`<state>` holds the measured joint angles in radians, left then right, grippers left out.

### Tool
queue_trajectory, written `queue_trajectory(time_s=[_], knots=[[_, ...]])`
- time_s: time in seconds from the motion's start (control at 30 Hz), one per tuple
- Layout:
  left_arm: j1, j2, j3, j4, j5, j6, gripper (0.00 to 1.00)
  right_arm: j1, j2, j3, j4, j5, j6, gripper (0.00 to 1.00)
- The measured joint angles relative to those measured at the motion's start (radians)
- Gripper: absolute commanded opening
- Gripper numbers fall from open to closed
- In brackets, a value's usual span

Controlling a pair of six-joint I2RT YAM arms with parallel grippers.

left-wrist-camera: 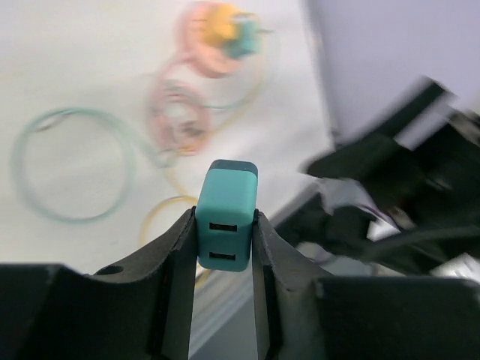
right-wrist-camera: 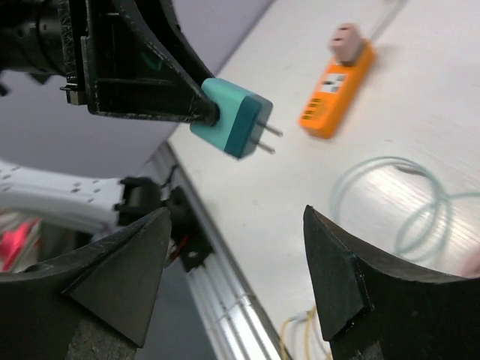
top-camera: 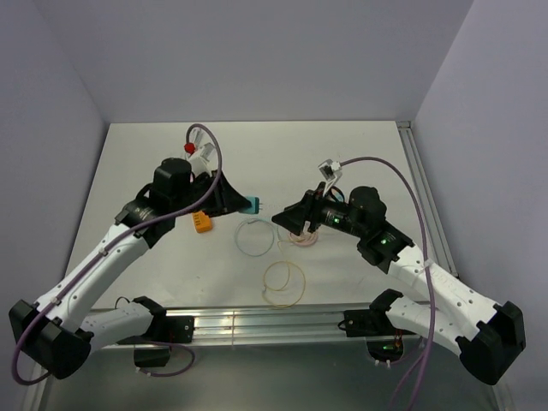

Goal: Insert the plug

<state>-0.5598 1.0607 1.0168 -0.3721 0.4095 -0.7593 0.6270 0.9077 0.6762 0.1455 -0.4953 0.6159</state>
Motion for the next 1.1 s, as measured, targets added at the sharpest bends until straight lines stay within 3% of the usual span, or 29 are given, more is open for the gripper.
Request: queue_trajectory(time_s=[0.17,0.4,0.77,1.1], knots=[[0.042,0.138,0.083,-0.223,-0.203,0.015,0.0,-0.003,-0.008,-0.002,-0.094,0.116,-0.04,0.73],[0.067,0.27,0.161,-0.427,-0.435,0.037,0.0,-0.003,-0.007,-0.056,-0.093,0.124,-0.038,0.72],[0.142,0.403,0.211,-0.468,-0.616,0.057,0.0,-0.003,-0.001,-0.098,-0.063,0.121,-0.03,0.71],[0.173,0.554,0.278,-0.44,-0.676,0.137,0.0,-0.003,-0.003,-0.101,-0.06,0.136,-0.031,0.71]])
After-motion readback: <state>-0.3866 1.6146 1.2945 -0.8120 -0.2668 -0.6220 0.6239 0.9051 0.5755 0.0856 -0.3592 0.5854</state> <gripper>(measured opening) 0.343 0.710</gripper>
